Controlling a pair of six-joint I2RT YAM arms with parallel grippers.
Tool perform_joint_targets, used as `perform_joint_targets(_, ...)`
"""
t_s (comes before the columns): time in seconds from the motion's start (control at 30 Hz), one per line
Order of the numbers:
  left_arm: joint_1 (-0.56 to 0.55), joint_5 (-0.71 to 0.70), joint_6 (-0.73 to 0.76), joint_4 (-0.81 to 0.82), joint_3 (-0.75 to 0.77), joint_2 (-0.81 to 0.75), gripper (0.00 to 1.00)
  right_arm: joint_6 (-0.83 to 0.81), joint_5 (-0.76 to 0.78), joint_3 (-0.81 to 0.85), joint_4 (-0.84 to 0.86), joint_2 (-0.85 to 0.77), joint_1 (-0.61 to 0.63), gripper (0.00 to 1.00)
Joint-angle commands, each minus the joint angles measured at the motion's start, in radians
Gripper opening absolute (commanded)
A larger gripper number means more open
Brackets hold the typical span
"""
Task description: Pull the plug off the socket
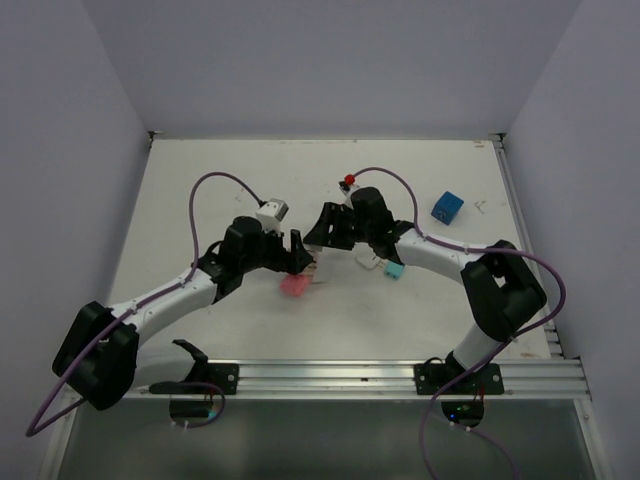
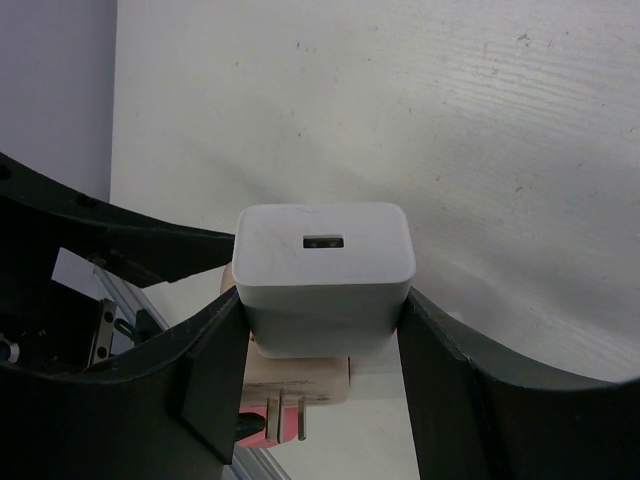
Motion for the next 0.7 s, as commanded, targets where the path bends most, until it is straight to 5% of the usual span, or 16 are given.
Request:
perform_joint_targets(0.0, 0.003, 0.033, 0.018, 0.019, 0.035, 0.013, 0.9, 0.003, -0.058, 0.033, 0.114, -0.069, 0.007, 0.0)
perform_joint_targets(0.43, 0.005, 0.054, -0.002, 0.042, 0.013, 0.028, 0.7, -0.002, -0.08, 0.033, 0.13, -0.071, 0.008, 0.0)
perform_joint_targets(0.6, 0.005, 0.056, -0.016, 0.053, -0.006, 0.006, 0.45, -0.003, -0.08, 0.033, 0.133, -0.069, 0.008, 0.0)
perform_joint_targets(0.67, 0.003, 0.059, -0.02, 0.053, -0.013, -0.001, 0.23, 0.0, -0.078, 0.033, 0.137, -0.069, 0.008, 0.0)
